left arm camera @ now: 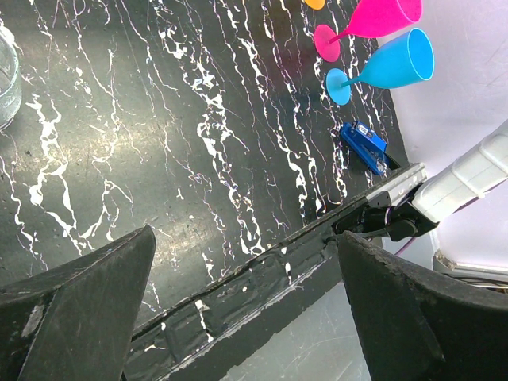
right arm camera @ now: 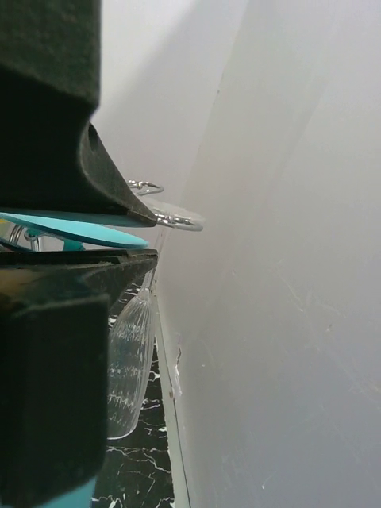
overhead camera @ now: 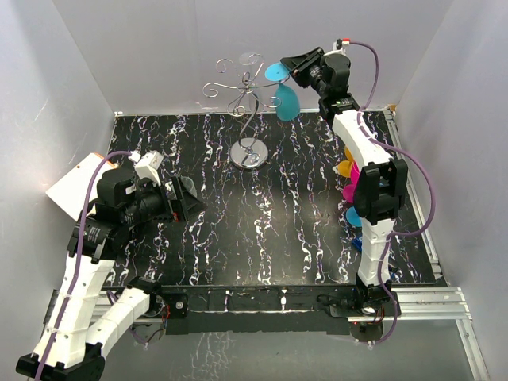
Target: Take the wine glass off the wine glass rack
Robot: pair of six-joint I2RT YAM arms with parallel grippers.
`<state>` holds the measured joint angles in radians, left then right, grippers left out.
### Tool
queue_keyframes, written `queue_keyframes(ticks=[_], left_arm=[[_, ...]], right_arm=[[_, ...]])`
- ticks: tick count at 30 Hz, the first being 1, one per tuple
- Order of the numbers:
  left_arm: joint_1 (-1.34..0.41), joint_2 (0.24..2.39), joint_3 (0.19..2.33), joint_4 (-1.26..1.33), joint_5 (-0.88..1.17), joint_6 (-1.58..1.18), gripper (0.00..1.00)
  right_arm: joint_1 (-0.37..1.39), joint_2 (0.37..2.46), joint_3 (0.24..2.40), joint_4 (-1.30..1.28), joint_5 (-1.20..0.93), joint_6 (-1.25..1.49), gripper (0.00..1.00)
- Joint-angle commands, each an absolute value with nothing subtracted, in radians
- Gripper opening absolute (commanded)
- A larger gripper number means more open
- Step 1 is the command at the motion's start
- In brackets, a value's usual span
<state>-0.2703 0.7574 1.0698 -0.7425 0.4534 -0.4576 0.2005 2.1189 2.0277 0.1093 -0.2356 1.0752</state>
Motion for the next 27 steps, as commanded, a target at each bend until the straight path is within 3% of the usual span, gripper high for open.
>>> queue_keyframes(ticks=[1,12,27], left_arm=[[-0.271,0.750,1.087,-0.750,0.478,-0.466,0.99],[-0.270,0.752,1.089,-0.748,0.483,-0.474,0.99],[-0.271,0.740,1.081,-0.747,0.490,-0.483,0.99]], right_arm=[[0.193,2.111,2.089,0.164,-0.236,1.068,0.14],[0.192,2.099,2.090,0.155,-0.238,1.124,0.02],[0.191,2.002,2.027,0.103,-0.169,1.223,0.00]])
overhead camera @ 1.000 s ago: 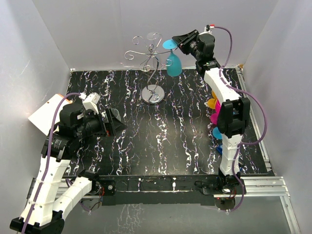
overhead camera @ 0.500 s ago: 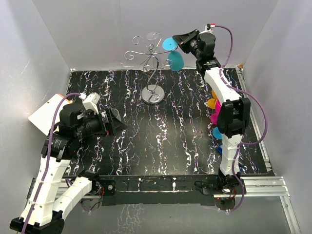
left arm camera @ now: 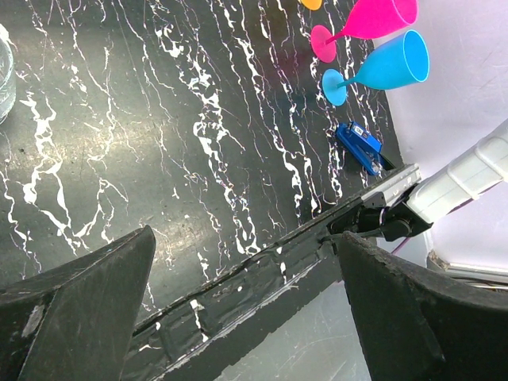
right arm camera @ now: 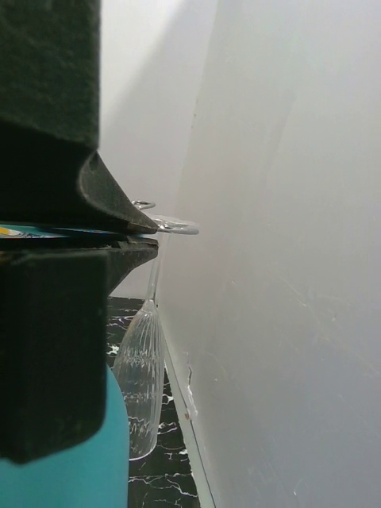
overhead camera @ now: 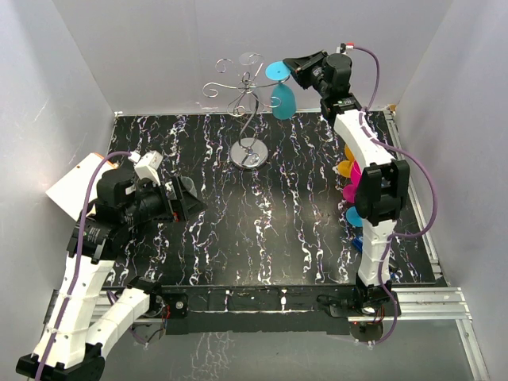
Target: Take the wine glass off the wine glass rack
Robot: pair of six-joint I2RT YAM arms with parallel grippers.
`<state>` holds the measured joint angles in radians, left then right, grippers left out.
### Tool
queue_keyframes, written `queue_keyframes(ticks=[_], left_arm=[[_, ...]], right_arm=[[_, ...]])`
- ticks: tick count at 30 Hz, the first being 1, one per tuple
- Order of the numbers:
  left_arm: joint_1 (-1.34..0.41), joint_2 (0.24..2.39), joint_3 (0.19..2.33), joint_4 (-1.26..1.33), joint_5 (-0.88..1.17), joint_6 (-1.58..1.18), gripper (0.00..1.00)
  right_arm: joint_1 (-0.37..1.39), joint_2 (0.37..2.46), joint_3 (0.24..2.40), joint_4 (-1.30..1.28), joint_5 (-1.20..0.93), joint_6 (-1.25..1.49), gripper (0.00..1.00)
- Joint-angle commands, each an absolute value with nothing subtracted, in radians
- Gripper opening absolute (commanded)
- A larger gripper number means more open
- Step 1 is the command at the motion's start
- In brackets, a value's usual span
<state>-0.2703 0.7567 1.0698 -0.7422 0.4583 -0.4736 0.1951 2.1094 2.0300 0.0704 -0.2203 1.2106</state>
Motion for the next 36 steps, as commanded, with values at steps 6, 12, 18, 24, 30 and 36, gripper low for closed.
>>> queue_keyframes(ticks=[6,12,18,24,30,36], left_arm=[[-0.270,0.735,1.081,-0.751,0.491,-0.486,0.99],[-0.270,0.733,1.083,-0.750,0.495,-0.488,0.99],[-0.270,0.732,1.079,-0.749,0.498,-0.487,0.99],[-0.270,0.731,1.076,-0.751,0.496,-0.482,0.99],[-0.270,0.739,1.074,-0.748,0.494,-0.478,0.99],[-0.270,0.739,1.076,-0.754,0.490,-0.474,0.99]], right_arm=[[0.183,1.979,2.017,0.070,-0.144,1.223,0.00],[0.180,1.929,1.964,0.064,-0.136,1.218,0.00],[0.181,1.913,1.945,0.066,-0.166,1.218,0.00],[0.188,1.943,1.975,0.083,-0.261,1.225,0.00],[0.220,1.964,1.997,0.084,-0.280,1.219,0.00],[0.230,2.008,2.049,0.075,-0.273,1.210,0.00]])
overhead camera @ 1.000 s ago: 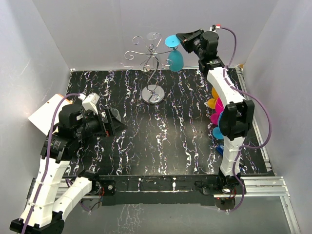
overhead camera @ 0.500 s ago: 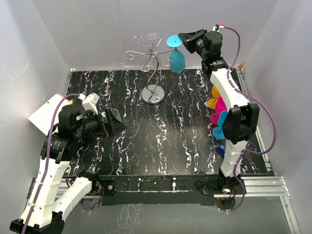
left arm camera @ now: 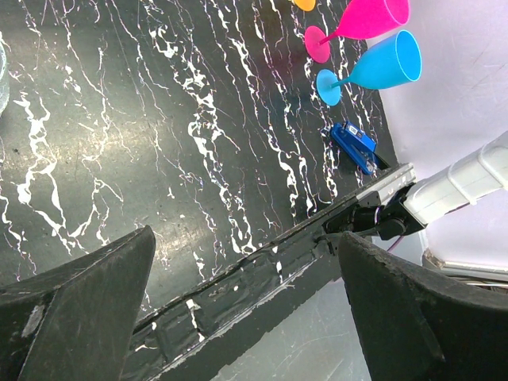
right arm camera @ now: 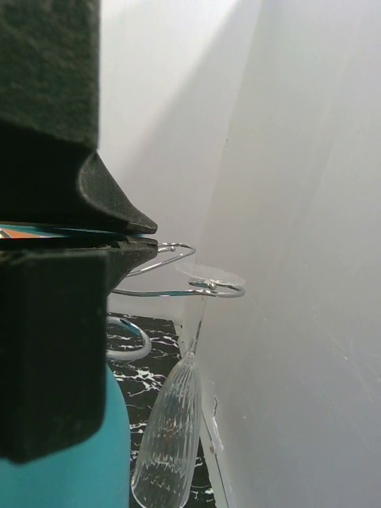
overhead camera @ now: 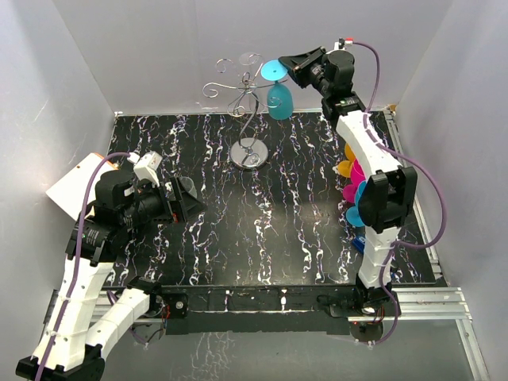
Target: Take the wine glass off the wine glass rack
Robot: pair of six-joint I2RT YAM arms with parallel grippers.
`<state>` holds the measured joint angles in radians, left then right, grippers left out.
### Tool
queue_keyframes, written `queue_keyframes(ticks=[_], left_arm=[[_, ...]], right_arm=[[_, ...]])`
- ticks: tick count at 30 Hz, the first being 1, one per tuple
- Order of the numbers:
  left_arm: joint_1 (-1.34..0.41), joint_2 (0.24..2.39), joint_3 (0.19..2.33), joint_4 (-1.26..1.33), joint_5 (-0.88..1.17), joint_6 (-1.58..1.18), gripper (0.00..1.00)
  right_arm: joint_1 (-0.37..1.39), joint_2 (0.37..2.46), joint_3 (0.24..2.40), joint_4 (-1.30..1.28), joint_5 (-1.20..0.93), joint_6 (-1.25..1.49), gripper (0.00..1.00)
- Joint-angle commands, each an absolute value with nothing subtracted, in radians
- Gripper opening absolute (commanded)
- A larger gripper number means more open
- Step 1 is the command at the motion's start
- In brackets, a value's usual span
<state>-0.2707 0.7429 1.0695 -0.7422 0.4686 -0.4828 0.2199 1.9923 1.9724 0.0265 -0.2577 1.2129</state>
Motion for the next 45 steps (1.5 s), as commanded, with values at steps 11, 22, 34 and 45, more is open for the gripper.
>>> queue_keyframes(ticks=[11,22,34,45], left_arm=[[-0.270,0.742,1.075,-0.759,0.482,-0.470,0.99],[-0.270,0.742,1.087,-0.778,0.470,-0.466,0.99],[-0.271,0.741,1.088,-0.781,0.472,-0.471,0.99],[-0.271,0.756,1.074,-0.747,0.488,-0.493,0.99]], right_arm=[[0.233,2.092,2.139,0.083,-0.261,1.234,0.00],[0.224,2.176,2.256,0.091,-0.209,1.258,0.00],[0.111,2.109,2.179,0.131,-0.196,1.262,0.00],[0.048,1.920,1.953,0.530,-0.524,0.897,0.00]])
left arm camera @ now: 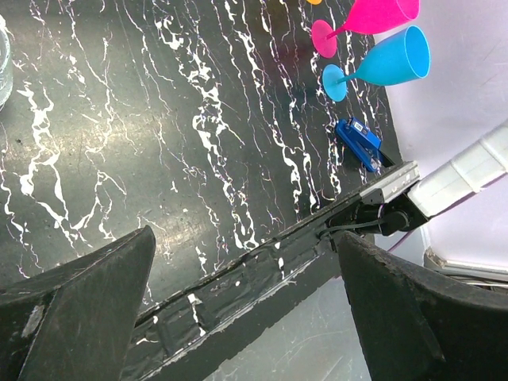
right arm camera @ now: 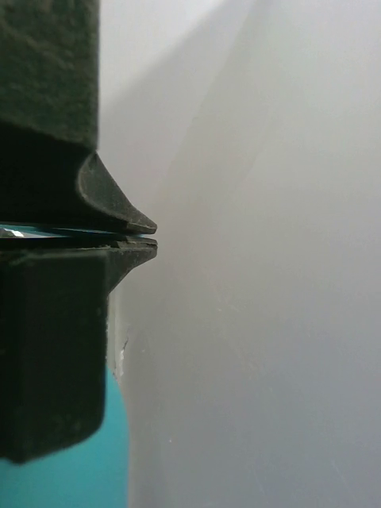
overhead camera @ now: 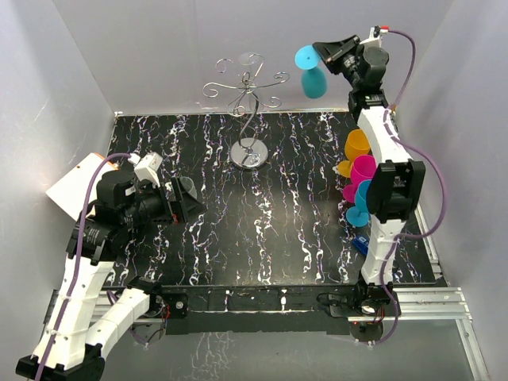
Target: Take the wine glass off the wine glass rack
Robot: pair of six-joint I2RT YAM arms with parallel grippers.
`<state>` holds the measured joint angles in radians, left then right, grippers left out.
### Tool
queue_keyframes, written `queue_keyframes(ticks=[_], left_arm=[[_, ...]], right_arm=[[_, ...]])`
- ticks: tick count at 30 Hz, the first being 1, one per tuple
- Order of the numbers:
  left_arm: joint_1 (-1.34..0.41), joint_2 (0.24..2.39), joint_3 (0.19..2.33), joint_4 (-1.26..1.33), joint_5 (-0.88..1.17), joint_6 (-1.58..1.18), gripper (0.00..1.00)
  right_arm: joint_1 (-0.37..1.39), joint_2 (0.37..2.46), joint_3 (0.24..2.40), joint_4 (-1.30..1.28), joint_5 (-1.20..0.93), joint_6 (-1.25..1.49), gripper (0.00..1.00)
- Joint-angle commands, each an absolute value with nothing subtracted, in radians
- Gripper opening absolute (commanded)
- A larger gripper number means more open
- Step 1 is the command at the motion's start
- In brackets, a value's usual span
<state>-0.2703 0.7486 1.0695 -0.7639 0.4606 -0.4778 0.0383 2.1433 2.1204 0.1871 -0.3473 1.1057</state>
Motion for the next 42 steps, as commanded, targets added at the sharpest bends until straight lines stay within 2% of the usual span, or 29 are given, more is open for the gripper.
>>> queue_keyframes(ticks=[1,4,9,13,16,19,24,28,31,36,42], left_arm=[[-0.271,0.759,1.075,-0.741,0.493,-0.497,0.99],[-0.271,0.773,1.081,-0.724,0.506,-0.508,0.99],[-0.271,0.803,1.111,-0.710,0.520,-0.510,0.99],[-0.271,0.829,1.144,-0.708,0.520,-0.512,0.99],[-0.271,0.846,1.166,-0.704,0.512,-0.525,0.99],[-0.271,0.854,1.168,-0.691,0.507,-0.559,0.99],[-0.271,0.852,1.146,-0.671,0.474,-0.656,0.99],[-0.270,0.848,1.157,-0.680,0.435,-0.710,0.98],[-0.270,0.849,1.184,-0.699,0.410,-0.725,0.98],[-0.271,0.907,1.282,-0.782,0.361,-0.695,0.98],[-0.270,1.013,1.331,-0.852,0.404,-0.629,0.96]], right_arm=[[0.048,1.862,1.859,0.679,-0.565,0.842,0.00],[0.049,1.696,1.599,0.968,-0.732,0.680,0.00],[0.059,1.481,1.344,0.976,-0.968,0.438,0.00],[0.071,1.289,1.109,0.862,-1.128,0.164,0.00],[0.109,1.125,0.955,0.549,-1.187,-0.219,0.00],[0.227,0.977,0.868,0.141,-1.087,-0.688,0.00],[0.473,0.882,0.758,-0.177,-0.991,-1.050,0.00],[0.634,0.838,0.646,-0.128,-0.950,-1.087,0.00],[0.778,0.834,0.586,-0.103,-0.825,-1.123,0.00],[1.012,0.911,0.600,-0.138,-0.543,-1.230,0.00],[1.165,0.990,0.593,-0.043,-0.413,-1.302,0.00]])
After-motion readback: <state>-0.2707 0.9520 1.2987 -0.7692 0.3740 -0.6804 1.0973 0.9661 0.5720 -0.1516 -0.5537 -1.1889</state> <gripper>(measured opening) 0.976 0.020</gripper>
